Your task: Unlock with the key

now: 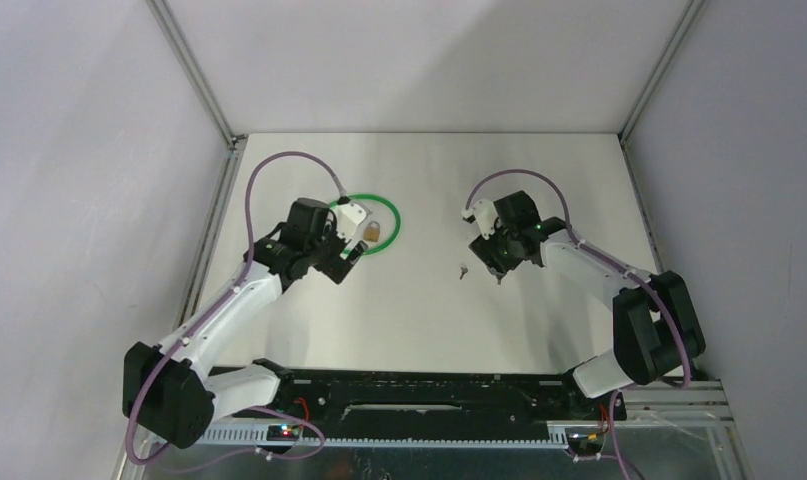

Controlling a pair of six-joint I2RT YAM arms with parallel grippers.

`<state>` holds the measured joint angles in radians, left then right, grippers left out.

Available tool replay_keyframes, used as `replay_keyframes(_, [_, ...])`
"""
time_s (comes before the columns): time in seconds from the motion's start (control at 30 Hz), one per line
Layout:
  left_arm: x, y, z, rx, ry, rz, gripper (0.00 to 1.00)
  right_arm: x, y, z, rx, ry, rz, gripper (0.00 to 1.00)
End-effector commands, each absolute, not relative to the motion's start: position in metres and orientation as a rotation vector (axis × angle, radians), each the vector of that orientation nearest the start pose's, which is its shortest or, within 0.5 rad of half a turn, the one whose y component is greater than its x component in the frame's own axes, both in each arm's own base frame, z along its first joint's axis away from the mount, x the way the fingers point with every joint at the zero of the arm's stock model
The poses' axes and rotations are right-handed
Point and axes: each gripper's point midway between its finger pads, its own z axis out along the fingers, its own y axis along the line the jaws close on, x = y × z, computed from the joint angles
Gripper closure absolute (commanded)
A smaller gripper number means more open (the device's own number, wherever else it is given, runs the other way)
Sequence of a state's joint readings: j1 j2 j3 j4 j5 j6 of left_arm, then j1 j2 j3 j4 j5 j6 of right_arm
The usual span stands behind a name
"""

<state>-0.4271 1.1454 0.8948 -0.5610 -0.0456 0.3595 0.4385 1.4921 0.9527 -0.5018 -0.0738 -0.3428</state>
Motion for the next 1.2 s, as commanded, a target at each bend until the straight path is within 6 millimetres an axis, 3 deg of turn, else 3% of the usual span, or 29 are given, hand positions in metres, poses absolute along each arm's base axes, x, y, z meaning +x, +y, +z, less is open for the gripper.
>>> replay_keyframes(0.0, [0.293, -0.105, 0.138, 0.893, 2.194, 0.045, 0.02, 0.314, 0.139, 0.066, -0.954, 2.448, 0.100, 0.40])
replay_keyframes(0.13, [0.299, -0.110, 0.137, 0.866, 2.188, 0.025, 0.02, 0.315, 0.132, 0.048, -0.883, 2.548, 0.149, 0.47])
replay_keyframes(0.5, [0.306, -0.112, 0.136, 0.854, 2.191, 0.033, 0.02, 0.319, 0.132, 0.036, -0.738, 2.667, 0.358, 0.59])
replay_keyframes(0.93, [0.304, -0.108, 0.138, 0.835, 2.187, 0.051, 0.02, 0.323, 0.132, 0.018, -0.723, 2.733, 0.350, 0.70])
replay_keyframes(1.17, [0.304, -0.108, 0.138, 0.834, 2.188, 0.048, 0.02, 0.322, 0.133, 0.016, -0.740, 2.738, 0.338, 0.91])
